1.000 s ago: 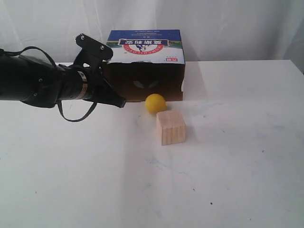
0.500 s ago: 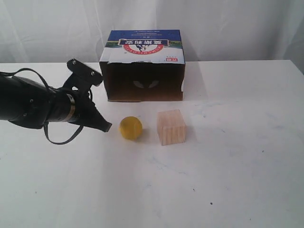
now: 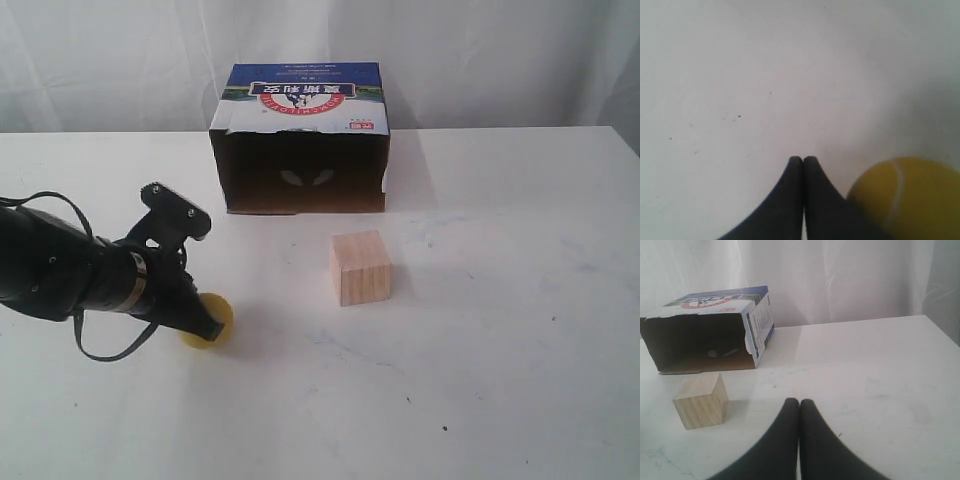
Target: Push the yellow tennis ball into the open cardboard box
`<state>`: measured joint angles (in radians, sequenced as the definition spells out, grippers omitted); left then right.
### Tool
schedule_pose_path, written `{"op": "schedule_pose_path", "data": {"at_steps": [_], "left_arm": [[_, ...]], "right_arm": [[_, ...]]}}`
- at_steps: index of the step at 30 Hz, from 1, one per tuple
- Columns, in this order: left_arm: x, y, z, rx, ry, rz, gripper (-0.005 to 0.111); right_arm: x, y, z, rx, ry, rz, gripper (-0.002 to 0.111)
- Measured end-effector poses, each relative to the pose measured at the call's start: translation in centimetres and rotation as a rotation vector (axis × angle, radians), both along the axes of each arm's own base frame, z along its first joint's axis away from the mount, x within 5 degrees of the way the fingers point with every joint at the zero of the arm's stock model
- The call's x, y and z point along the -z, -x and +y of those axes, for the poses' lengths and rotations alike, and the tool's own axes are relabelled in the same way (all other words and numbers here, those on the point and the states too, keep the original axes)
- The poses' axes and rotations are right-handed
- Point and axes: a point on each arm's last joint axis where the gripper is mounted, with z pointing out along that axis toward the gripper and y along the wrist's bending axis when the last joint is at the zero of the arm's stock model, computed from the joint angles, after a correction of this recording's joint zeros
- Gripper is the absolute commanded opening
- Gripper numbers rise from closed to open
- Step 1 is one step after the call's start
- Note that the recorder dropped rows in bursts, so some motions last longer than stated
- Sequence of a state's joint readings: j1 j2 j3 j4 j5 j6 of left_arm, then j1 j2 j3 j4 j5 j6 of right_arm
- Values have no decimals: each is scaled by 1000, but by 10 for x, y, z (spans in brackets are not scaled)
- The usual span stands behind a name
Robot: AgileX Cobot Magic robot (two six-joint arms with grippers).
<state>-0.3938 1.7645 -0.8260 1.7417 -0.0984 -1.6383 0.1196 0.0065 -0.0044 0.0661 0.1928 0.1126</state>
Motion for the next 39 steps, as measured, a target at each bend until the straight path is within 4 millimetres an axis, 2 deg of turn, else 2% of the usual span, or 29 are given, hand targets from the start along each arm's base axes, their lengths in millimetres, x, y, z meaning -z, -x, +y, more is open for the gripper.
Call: {"op": "schedule_pose_path", "data": {"at_steps": [6, 10, 14, 16, 18, 20, 22, 24, 28, 32, 37, 39], "left_arm": [[1, 0, 3, -20, -23, -8, 0], [4, 6, 14, -79, -95, -22, 0], [-21, 9, 20, -110, -89, -103, 0], [-48, 20, 26, -129, -58, -179, 0], [-66, 51, 43, -201, 9, -214, 0], [-76, 95, 66, -249, 24, -258, 0], [-75, 148, 94, -340, 5, -273, 0], [-73, 175, 103, -364, 23, -209, 0], [-63, 205, 104, -361, 59, 33, 0], [-58, 212, 95, -341, 121, 171, 0], [-36, 201, 84, -368, 94, 396, 0], [-36, 192, 78, -360, 108, 410, 0]], "right_arm": [[0, 0, 0, 0, 0, 0, 0], [0, 0, 0, 0, 0, 0, 0], [0, 0, 0, 0, 0, 0, 0], [0, 0, 0, 0, 0, 0, 0], [0, 0, 0, 0, 0, 0, 0], [0, 0, 0, 0, 0, 0, 0], [0, 0, 0, 0, 0, 0, 0], [0, 0, 0, 0, 0, 0, 0], [0, 0, 0, 0, 0, 0, 0], [0, 0, 0, 0, 0, 0, 0], [0, 0, 0, 0, 0, 0, 0], [0, 0, 0, 0, 0, 0, 0]]}}
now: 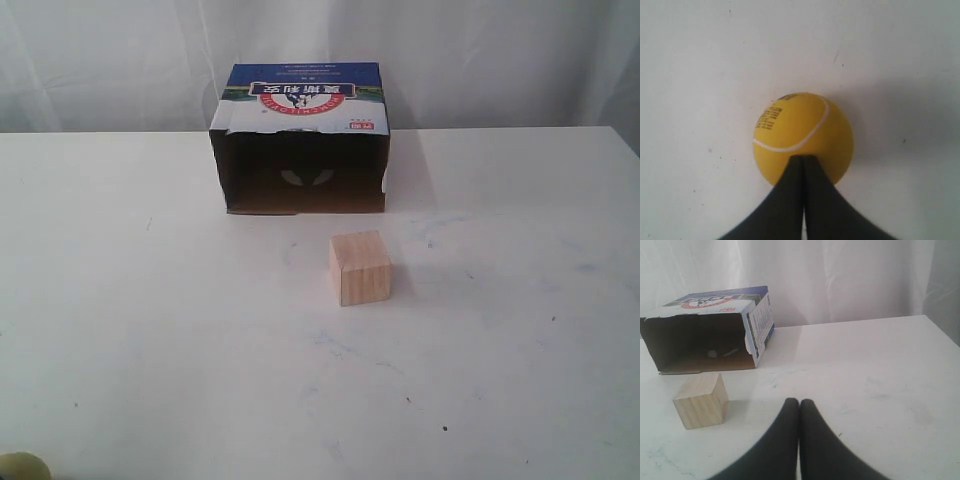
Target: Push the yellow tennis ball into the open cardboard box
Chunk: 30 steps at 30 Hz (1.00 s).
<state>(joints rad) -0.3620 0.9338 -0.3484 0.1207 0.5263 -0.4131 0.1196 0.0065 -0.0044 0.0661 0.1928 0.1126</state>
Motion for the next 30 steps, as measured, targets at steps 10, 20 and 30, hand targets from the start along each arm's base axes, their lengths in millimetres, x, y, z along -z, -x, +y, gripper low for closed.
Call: {"op": "schedule_pose_path", "data": {"at_steps": [10, 20, 30], "left_arm": [[5, -35, -14, 40, 54, -155, 0], [-13, -71, -22, 119, -48, -169, 0], [-38, -52, -8, 112, -150, -97, 0]], "right_arm": [[0, 0, 0, 0, 0, 0, 0], [0, 0, 0, 0, 0, 0, 0], [0, 0, 0, 0, 0, 0, 0]]}}
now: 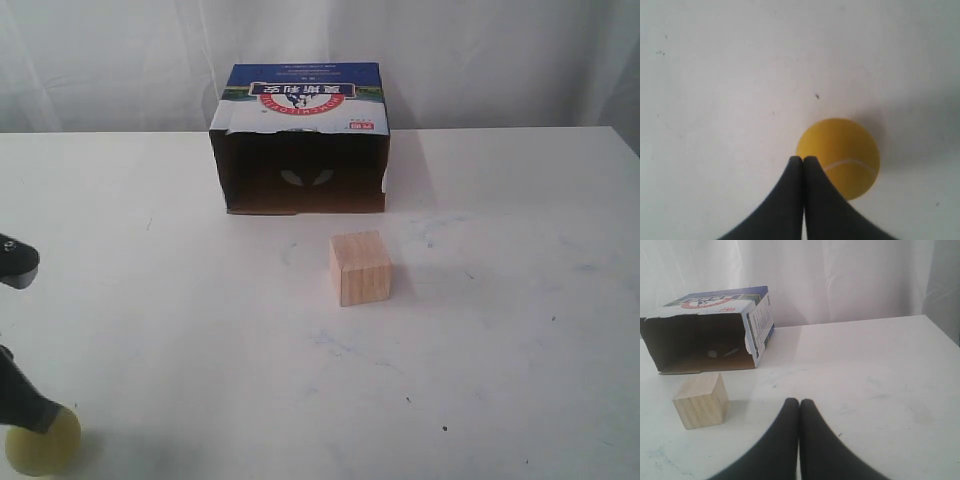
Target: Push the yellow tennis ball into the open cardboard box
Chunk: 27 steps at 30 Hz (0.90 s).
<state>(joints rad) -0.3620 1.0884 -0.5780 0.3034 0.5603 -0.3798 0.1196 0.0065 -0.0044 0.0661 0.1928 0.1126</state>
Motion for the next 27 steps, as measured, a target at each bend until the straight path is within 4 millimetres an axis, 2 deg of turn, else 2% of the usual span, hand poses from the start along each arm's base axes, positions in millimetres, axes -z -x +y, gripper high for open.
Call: {"op": "schedule_pose_path", "data": {"at_steps": [4, 13, 21, 27], "left_arm": [[0, 7, 3, -1, -3, -2, 0], [32, 6, 0, 21, 2, 36, 0], [35, -16, -11, 54, 60, -55, 0], [36, -37, -27, 96, 98, -106, 0]], "right_arm": [[0, 0, 0, 0, 0, 0, 0], [0, 0, 0, 0, 0, 0, 0], [0, 0, 0, 0, 0, 0, 0], [0, 0, 0, 0, 0, 0, 0]]}}
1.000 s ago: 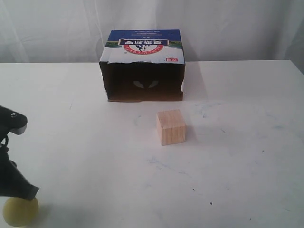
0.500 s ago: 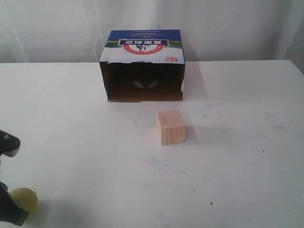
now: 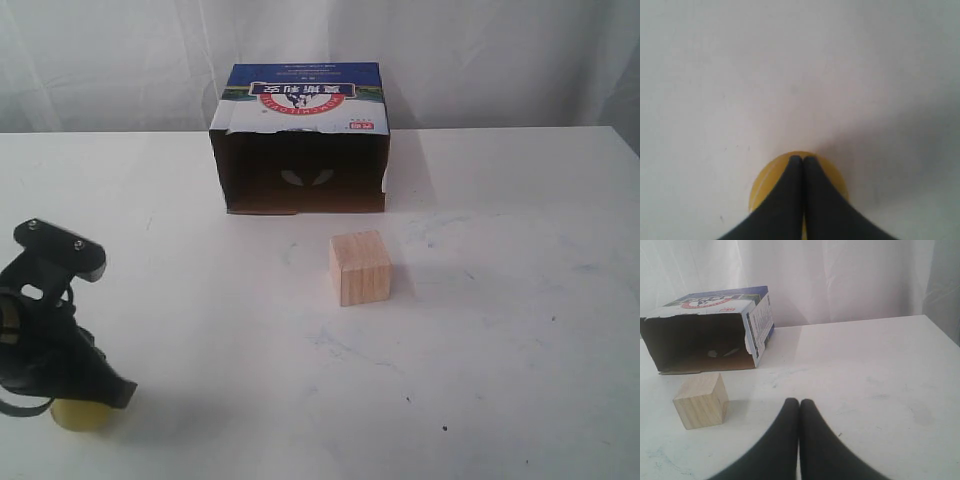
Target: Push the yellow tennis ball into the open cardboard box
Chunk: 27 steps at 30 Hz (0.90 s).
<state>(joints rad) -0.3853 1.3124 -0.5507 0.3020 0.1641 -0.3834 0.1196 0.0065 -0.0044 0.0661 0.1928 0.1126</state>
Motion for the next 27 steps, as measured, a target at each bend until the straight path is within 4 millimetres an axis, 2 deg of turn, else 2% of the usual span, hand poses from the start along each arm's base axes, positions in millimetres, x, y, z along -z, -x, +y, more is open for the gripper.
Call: {"op": "schedule_pose_path", "data": {"at_steps": [11, 16, 22, 24, 27], "left_arm": [[7, -41, -28, 42, -8, 23, 0], [-12, -55, -43, 76, -13, -17, 0], [-47, -52, -39, 80, -54, -61, 0], [-51, -48, -36, 71, -72, -45, 0], [-46, -43, -33, 71, -93, -19, 0]], "right_arm": [[0, 0, 0, 0, 0, 0, 0], [0, 0, 0, 0, 0, 0, 0], [0, 0, 0, 0, 0, 0, 0], [0, 0, 0, 0, 0, 0, 0], [0, 0, 0, 0, 0, 0, 0]]}}
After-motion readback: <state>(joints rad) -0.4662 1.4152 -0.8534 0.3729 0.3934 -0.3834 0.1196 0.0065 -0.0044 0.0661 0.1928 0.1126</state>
